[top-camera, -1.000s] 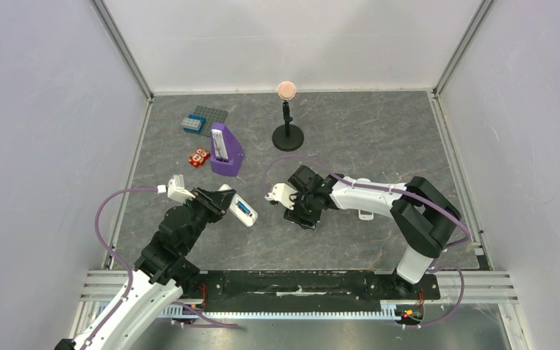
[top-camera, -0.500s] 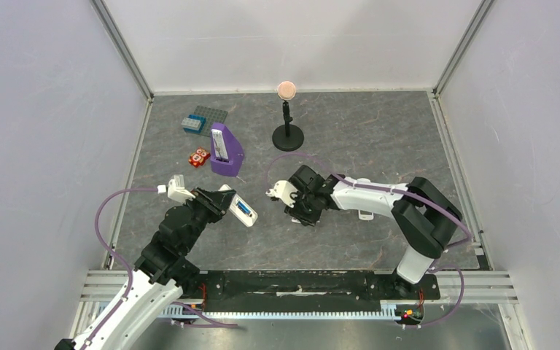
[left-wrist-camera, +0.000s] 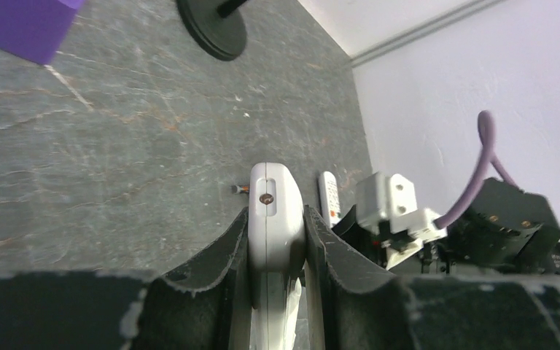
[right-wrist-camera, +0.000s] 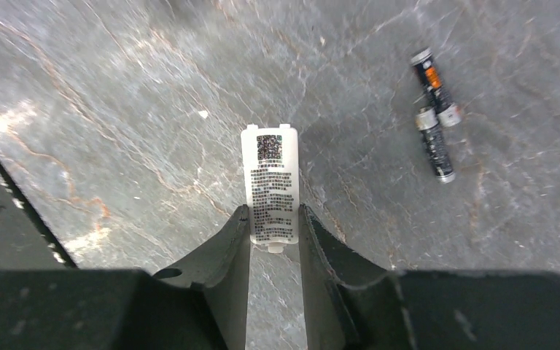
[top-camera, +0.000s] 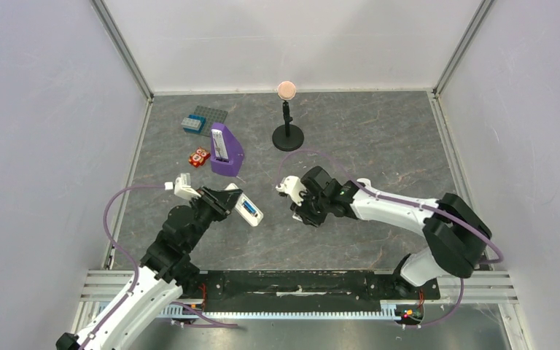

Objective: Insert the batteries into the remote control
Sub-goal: Pick up the battery cover at the center of the board.

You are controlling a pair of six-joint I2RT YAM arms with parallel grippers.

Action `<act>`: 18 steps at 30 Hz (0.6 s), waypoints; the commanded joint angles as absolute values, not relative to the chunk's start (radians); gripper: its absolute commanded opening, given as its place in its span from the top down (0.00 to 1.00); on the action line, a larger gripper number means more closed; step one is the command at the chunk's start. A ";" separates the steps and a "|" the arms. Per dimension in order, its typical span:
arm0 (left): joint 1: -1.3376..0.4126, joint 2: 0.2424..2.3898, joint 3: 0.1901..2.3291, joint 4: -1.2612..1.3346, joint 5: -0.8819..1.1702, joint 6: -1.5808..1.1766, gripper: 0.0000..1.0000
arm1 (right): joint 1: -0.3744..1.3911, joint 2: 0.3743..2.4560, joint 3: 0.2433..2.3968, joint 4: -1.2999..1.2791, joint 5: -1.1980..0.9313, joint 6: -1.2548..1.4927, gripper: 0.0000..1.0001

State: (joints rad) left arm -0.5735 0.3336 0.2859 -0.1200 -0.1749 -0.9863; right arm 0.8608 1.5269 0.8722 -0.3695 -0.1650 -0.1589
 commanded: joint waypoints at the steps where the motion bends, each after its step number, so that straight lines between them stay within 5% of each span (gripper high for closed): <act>1: -0.574 0.348 0.208 0.169 -0.059 -0.913 0.98 | 0.859 1.422 0.860 -0.292 -0.208 -0.096 0.77; 11: -0.574 0.418 0.176 0.397 0.041 -0.757 0.98 | 0.885 1.196 0.809 -0.134 -0.288 0.076 0.76; 18: -0.574 0.547 0.215 0.525 0.109 -0.648 0.98 | 0.997 1.160 0.825 -0.009 -0.152 0.185 0.75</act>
